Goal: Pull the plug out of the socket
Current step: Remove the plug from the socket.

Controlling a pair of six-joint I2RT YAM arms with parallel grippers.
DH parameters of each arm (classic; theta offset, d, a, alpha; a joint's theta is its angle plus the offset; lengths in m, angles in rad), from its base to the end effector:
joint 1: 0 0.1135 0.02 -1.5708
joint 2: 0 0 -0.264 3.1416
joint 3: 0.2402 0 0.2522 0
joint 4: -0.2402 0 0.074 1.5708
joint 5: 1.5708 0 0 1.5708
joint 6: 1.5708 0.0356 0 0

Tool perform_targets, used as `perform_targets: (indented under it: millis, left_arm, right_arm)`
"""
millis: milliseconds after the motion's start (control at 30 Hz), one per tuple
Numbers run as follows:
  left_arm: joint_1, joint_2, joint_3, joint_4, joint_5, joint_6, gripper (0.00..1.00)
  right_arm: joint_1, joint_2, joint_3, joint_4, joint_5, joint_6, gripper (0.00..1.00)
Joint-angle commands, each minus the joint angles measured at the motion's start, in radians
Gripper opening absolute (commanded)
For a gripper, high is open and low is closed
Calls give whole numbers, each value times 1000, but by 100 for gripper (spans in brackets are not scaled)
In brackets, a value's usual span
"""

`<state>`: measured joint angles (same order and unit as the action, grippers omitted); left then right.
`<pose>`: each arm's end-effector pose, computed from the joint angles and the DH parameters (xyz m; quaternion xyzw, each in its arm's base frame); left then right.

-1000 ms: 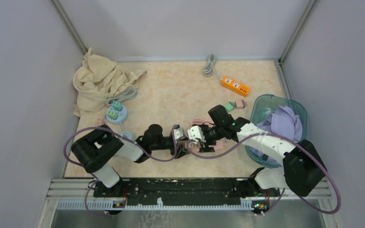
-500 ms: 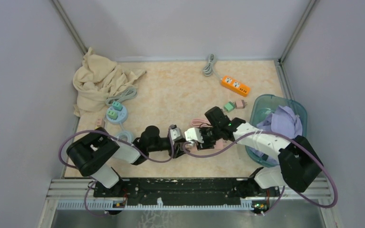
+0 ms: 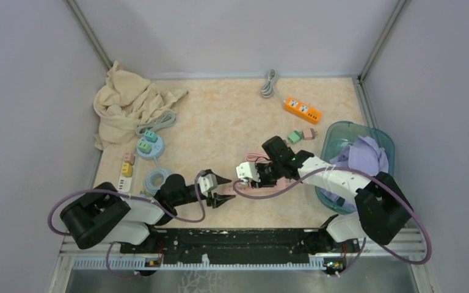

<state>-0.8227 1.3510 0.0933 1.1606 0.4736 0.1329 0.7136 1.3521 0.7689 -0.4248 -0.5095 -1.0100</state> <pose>0.1243 -0.1578 0.1463 0.4710 0.5668 -0.3844 0.5560 0.1824 0.1809 0.1975 -0.7512 0.5522 0.1998 0.3015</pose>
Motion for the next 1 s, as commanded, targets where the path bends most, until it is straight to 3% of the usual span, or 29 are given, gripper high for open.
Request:
perform_targets:
  millis: [0,100,333,400,600,967]
  left_arm:
    - [2,-30,21,31,8,26,69]
    - [2,0,33,51,-7,18,99]
    - [2,146,64,179,-28,25,100]
    - [2,188,85,197,-22,22,96]
    - [3,284,172,193,32,-1,54]
    - [3,370,200,198,101,4,49]
  right_arm:
    - [14,21,55,-6,1,-14,4]
    - [13,36,77,-43,-9,-27,0]
    - [14,51,89,-66,-14,-36,0]
    - [14,51,88,-67,-13,-36,0]
    - [14,57,92,-69,-12,-39,0]
    - [14,59,95,-68,-9,-32,0]
